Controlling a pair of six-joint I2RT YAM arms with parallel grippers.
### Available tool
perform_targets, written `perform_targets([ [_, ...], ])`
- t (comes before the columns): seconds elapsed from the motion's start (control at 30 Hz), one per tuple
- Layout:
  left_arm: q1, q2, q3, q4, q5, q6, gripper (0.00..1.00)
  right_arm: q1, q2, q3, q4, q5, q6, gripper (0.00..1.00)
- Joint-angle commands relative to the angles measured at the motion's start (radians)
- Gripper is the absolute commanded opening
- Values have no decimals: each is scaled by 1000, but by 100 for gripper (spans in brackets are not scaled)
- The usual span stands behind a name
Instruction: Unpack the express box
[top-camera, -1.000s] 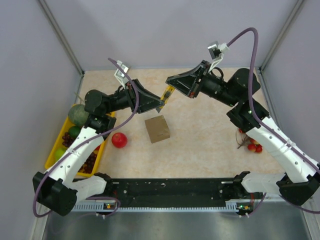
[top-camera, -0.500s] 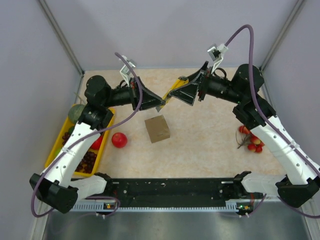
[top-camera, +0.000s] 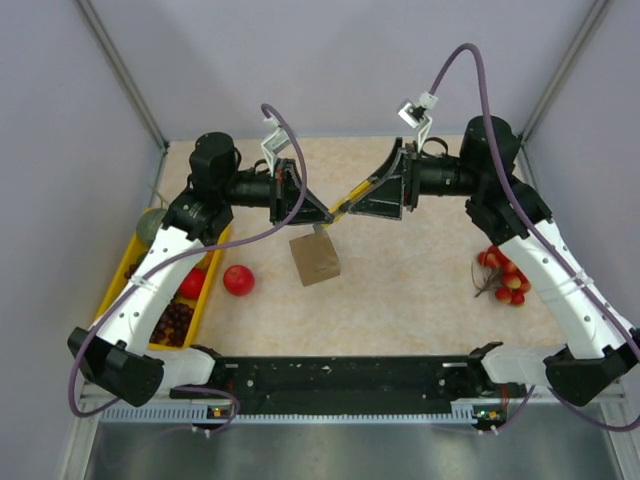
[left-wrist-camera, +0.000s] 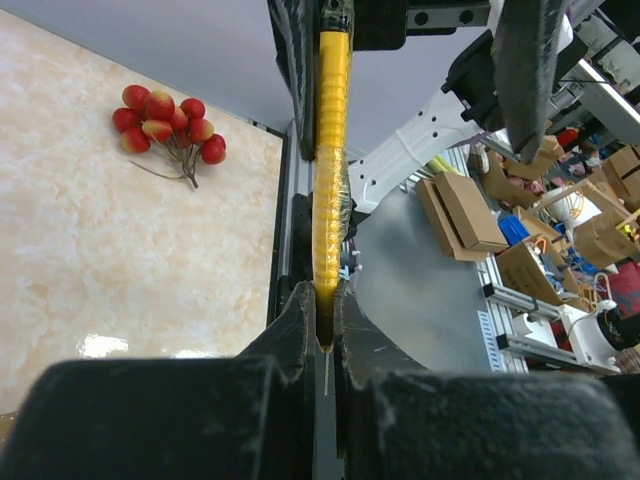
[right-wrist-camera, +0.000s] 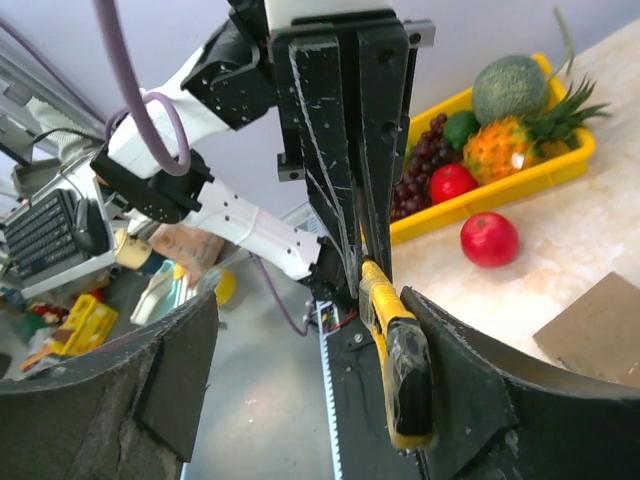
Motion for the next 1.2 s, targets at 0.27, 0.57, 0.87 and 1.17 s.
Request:
perform_targets([
  [0.27, 1, 28, 58, -79, -7, 96, 0, 11, 74, 28, -62, -111, -87, 42],
  [0.57, 1, 56, 74, -40, -6, 64, 0, 25, 101, 40, -68, -85, -116, 26],
  [0.87, 1, 68, 80, -38, 10, 65, 0, 48, 131, 43, -66, -82, -127, 25],
  [1.17, 24, 65, 83, -96, -84, 108, 55, 45, 118, 28, -71, 15, -159, 0],
])
